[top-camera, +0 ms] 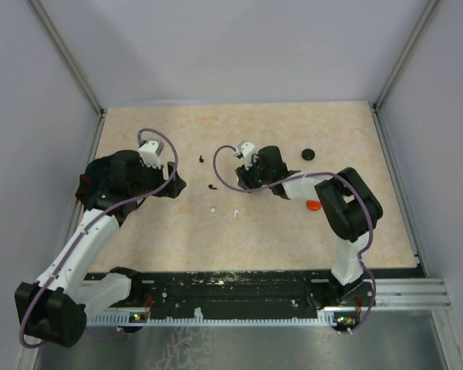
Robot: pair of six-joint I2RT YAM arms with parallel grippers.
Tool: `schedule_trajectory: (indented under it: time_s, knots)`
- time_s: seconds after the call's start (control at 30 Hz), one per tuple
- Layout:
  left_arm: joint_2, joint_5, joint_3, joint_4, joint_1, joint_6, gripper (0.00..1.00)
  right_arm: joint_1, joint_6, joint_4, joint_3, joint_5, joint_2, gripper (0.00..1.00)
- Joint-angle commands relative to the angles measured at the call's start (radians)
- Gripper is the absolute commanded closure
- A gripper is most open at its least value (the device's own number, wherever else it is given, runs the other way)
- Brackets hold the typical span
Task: Insert the wireless bluetooth earbuds into the charging case
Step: Pick up the charging case at the center of the board.
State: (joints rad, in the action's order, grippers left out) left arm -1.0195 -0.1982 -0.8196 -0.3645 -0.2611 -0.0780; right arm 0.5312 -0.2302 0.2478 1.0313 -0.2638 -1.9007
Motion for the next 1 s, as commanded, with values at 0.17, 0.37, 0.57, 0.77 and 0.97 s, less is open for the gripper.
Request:
schedule_trajectory:
  time_s: [0.17,0.37,0.57,0.77,0.97]
  knots:
    - [-0.010,-0.239,0.029,0.155,0.007,-0.230,0.16,0.133,0.064,0.293,-0.226,0.077,0.314,0.57]
    - [-0.037,-0.427,0.069,0.313,0.001,-0.394,0.18,0.230,0.056,0.380,-0.323,0.128,0.448,0.57]
    - [-0.044,-0.480,0.087,0.386,-0.034,-0.482,0.19,0.290,0.055,0.452,-0.401,0.137,0.570,0.57]
    - [-0.068,-0.451,0.102,0.444,-0.127,-0.532,0.24,0.322,0.040,0.466,-0.432,0.136,0.626,0.59]
    - [-0.114,-0.408,0.095,0.509,-0.192,-0.562,0.28,0.339,0.019,0.469,-0.449,0.150,0.636,0.59]
